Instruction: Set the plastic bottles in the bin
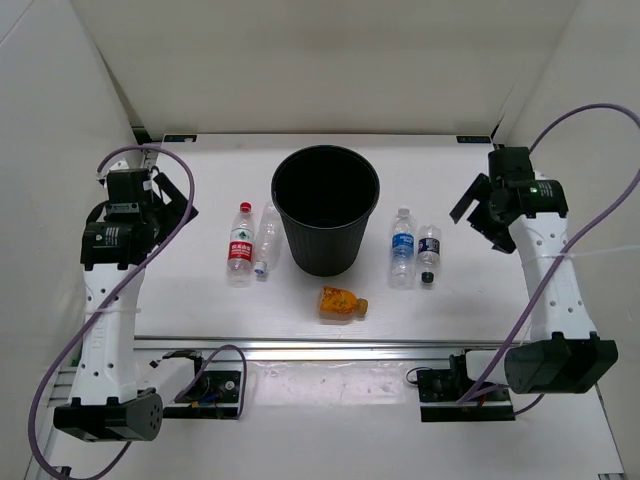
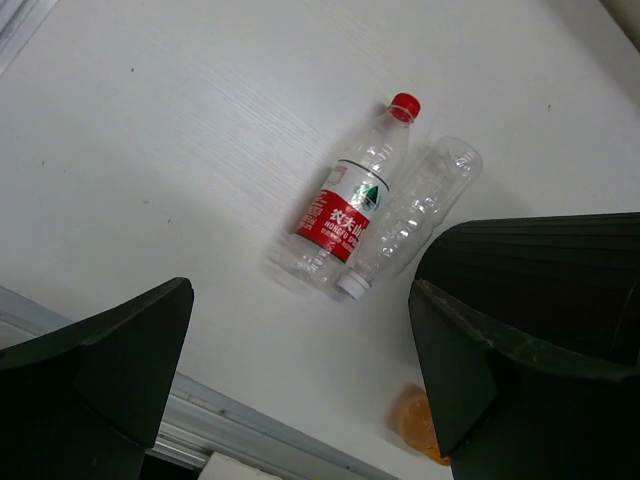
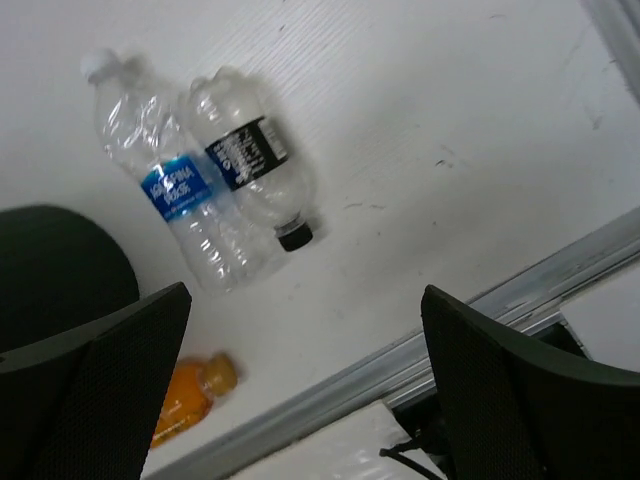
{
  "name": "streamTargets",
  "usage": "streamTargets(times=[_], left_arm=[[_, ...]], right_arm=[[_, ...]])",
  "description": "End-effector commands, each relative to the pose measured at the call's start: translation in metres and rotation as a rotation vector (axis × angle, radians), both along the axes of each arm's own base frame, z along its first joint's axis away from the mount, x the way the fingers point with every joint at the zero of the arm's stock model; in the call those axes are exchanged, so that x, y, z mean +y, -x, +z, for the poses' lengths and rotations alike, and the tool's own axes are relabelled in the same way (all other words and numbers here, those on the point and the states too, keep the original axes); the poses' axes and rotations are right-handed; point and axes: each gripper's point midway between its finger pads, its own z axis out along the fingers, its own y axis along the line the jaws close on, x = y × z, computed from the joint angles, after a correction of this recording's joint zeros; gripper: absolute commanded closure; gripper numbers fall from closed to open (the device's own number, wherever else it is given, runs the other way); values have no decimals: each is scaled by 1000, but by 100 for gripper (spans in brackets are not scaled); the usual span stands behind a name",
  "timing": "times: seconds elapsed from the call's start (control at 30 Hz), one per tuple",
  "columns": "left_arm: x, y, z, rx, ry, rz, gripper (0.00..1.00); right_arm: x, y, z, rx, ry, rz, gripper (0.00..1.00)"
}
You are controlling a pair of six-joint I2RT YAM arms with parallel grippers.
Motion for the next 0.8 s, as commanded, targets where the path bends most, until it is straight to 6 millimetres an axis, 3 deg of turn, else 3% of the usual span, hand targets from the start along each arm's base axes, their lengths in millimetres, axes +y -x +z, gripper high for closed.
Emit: streamTargets(times=[0.0, 0.17, 0.2, 0.27, 0.77], left_arm=[[0, 3, -12, 30, 21, 33, 0], [0, 2, -18, 49, 30, 42, 0], [0, 3, -22, 59, 30, 42, 0], [1, 4, -30, 87, 30, 55, 0], [-14, 15, -67, 190, 115, 45, 0]], right_arm=[[27, -11, -21, 41, -97, 184, 0], [53, -12, -60, 135, -255, 336, 0], [55, -9, -75, 170, -286, 333, 0], [61, -14, -81, 162, -322, 382, 0], [54, -48, -164, 365, -342, 351, 0]])
